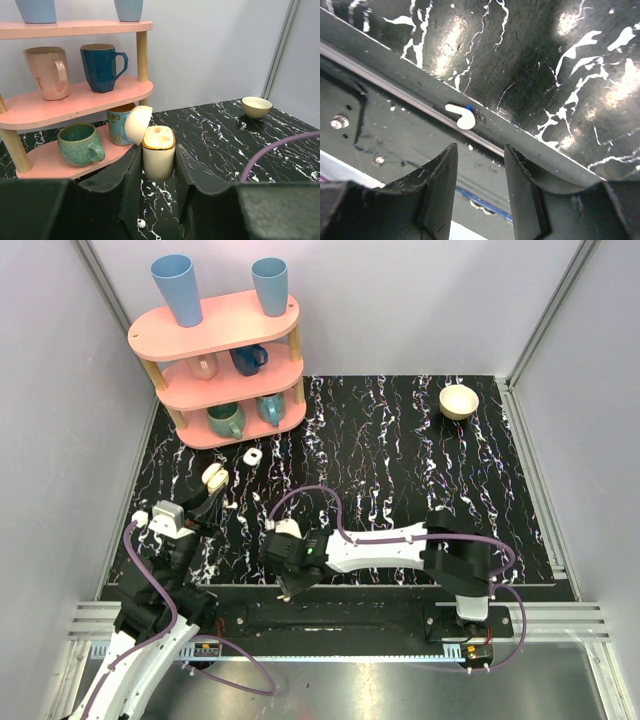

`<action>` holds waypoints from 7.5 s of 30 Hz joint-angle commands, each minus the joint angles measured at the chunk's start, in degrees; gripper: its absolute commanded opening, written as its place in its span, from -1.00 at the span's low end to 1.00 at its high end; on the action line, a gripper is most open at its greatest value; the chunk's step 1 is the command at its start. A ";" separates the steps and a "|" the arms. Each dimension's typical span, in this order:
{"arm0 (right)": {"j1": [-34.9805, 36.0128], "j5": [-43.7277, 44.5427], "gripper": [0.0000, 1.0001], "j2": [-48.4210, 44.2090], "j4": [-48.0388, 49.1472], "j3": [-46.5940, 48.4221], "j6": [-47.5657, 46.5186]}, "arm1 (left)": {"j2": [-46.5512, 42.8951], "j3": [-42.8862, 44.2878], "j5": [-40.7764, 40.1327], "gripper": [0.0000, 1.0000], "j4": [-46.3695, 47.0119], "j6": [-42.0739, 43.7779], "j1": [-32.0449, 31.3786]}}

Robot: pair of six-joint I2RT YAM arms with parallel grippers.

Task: Insert the wireless bluetooth earbuds into the charging case
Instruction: Pick up the left earbud from the corner of the board, then place the left earbud in the charging case, then pick up the left earbud from the charging case.

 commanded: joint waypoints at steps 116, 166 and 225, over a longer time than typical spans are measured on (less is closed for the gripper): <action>8.93 42.69 -0.74 -23.31 35.74 12.16 -88.06 | 18.98 18.02 28.90 -1.00 -3.70 2.99 0.24; 9.80 41.38 -0.81 -19.27 39.16 10.06 -86.64 | 19.94 17.84 31.35 -1.00 -0.45 0.43 0.24; 8.58 33.11 -0.19 -24.62 34.40 10.06 -84.01 | 19.42 16.61 29.33 -1.00 6.23 -2.12 0.24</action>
